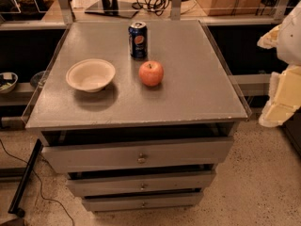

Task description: Open bottom drawer

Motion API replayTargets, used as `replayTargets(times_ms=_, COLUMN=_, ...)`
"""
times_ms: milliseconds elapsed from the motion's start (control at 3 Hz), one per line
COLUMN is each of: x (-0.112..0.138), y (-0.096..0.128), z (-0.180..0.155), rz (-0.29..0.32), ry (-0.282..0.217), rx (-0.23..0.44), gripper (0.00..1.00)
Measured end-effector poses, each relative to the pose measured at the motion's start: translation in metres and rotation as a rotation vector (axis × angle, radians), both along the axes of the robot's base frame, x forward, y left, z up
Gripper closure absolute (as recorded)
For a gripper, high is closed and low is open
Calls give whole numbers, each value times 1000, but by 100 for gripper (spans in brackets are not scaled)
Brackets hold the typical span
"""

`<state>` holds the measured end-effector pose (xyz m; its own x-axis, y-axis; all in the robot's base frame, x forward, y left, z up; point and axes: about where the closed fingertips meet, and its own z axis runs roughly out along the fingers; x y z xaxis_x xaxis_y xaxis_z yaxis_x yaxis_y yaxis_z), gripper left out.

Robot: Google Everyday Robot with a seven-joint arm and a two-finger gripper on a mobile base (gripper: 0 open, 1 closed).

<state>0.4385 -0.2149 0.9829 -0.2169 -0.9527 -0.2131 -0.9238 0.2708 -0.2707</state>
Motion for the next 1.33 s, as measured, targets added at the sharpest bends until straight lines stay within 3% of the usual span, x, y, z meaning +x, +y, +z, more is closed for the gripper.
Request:
replayTargets(times_ms=333, x=0, y=0, z=0, rz=0, ry=0, rx=0, gripper=0)
replayTargets(times_ms=1333, x=0, y=0, z=0, rz=0, ry=0, rx=0, gripper=66)
